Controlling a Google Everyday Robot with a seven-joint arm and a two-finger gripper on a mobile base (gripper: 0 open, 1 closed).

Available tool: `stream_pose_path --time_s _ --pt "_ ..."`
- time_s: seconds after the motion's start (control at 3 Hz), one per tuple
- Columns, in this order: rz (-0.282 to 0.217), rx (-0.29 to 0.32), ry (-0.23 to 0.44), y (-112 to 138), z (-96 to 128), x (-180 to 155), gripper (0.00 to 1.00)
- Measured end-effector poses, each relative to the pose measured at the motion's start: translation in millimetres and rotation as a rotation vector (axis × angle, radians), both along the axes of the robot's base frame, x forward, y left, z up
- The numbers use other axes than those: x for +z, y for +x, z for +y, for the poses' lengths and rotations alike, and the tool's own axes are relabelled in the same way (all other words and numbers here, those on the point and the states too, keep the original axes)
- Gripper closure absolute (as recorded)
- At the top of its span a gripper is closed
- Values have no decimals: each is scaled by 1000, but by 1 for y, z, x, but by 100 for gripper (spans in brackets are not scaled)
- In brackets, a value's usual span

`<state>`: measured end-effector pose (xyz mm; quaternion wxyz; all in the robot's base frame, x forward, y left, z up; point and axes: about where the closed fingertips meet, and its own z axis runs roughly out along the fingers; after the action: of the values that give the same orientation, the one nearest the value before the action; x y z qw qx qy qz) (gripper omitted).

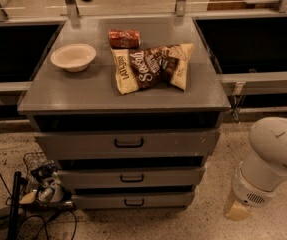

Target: Open bottom drawer

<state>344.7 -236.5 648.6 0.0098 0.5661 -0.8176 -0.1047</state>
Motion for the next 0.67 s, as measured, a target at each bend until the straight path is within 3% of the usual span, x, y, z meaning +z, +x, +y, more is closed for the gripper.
stream_pose_path --time_s 0.33,0.67 --pt "-8 -84 32 0 3 -18 100" --pt "-61 -206 72 9 8 -39 100"
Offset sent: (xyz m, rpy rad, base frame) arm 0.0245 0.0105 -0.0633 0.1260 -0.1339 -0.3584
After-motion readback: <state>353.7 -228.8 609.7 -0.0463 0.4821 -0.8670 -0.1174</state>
